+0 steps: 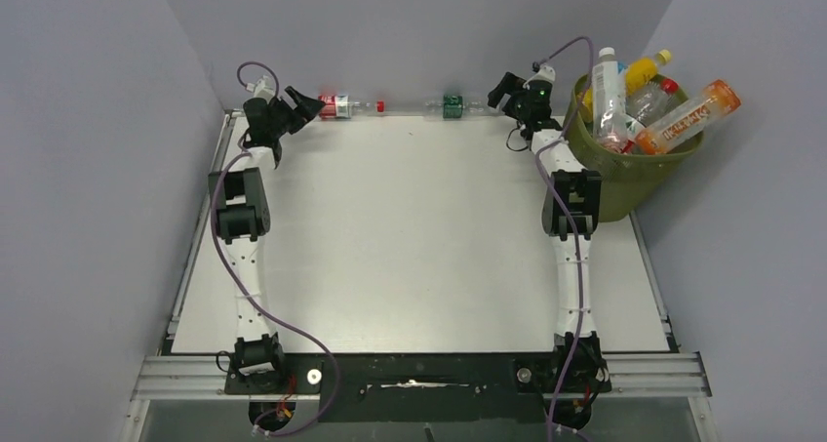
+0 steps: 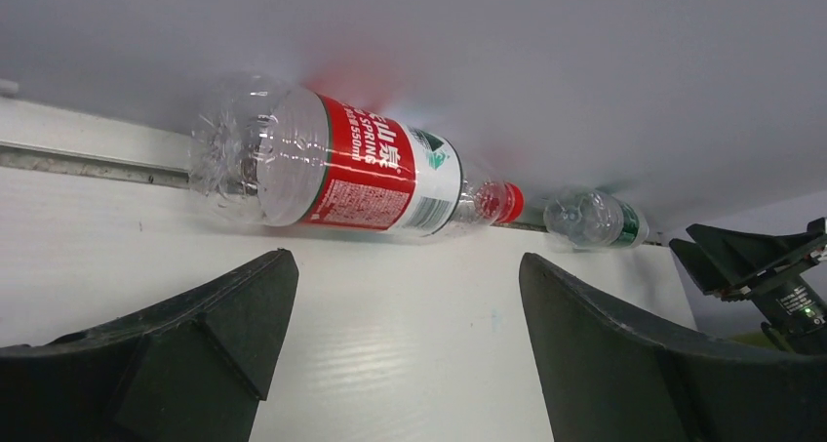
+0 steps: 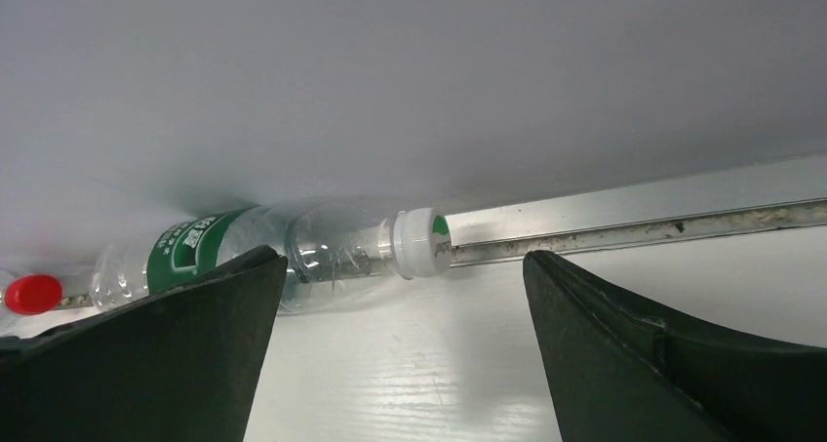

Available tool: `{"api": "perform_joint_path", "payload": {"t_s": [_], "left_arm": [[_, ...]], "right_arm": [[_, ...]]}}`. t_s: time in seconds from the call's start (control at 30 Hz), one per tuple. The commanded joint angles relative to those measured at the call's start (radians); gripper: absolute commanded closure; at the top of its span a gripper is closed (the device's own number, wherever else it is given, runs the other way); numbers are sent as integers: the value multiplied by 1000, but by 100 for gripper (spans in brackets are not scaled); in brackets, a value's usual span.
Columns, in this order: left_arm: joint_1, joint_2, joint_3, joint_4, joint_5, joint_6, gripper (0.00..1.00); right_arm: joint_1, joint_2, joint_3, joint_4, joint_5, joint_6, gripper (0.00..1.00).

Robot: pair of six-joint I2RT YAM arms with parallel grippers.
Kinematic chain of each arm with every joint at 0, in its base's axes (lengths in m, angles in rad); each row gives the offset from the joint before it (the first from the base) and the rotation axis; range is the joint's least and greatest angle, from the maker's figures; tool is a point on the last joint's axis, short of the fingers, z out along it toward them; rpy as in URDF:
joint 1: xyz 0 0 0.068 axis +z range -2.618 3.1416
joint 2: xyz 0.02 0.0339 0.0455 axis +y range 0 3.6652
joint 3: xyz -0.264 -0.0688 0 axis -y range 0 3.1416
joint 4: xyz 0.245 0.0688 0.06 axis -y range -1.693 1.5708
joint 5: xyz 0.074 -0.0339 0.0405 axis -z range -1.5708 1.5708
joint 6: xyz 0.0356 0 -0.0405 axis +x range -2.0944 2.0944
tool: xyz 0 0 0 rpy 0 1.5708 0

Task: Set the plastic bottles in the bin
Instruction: Adjust the plastic bottle at the center of the board.

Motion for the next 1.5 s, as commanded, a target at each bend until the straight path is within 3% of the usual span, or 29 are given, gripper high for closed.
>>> {"api": "perform_joint_path", "payload": {"t_s": [0.0, 0.37, 0.63, 0.97, 1.47], "left_arm": [[-15, 100, 165, 78, 60, 6, 14], [-19, 239, 298, 154, 47, -31, 14], [2, 78, 36, 253, 15, -32, 14], [46, 76, -20, 344, -83, -47, 14], [61, 176, 113, 390, -129, -38, 14]], "right_arm": [[-28, 61, 44, 150, -100, 105, 2], [-25, 108, 43, 208, -149, 141, 2], [-27, 114, 9, 223, -156, 141, 2], [-17, 143, 30, 239, -174, 152, 2], [52, 183, 89, 299, -218, 104, 1]]}}
